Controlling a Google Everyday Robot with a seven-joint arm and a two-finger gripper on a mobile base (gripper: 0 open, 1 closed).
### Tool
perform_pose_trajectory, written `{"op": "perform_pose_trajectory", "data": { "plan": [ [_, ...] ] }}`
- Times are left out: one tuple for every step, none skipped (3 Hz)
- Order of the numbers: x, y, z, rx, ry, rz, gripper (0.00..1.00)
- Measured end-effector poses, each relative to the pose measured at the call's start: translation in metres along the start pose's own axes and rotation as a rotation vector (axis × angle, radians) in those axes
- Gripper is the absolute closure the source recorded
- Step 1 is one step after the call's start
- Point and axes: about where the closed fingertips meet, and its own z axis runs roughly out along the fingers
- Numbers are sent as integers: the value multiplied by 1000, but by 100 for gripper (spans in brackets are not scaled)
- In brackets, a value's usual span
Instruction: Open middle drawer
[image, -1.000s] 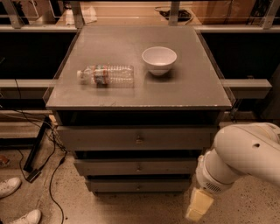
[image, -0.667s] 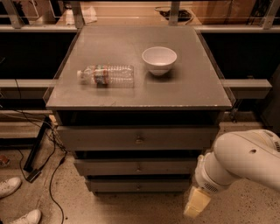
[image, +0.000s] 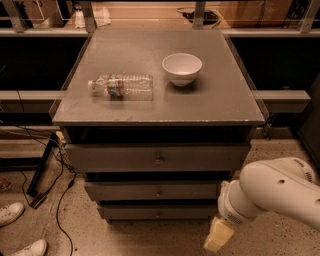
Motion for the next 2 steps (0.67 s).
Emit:
{"op": "perform_pose_trajectory", "data": {
  "plan": [
    [-9, 3, 29, 7, -52, 16, 0],
    [-14, -3, 83, -11, -104, 42, 0]
  ]
}}
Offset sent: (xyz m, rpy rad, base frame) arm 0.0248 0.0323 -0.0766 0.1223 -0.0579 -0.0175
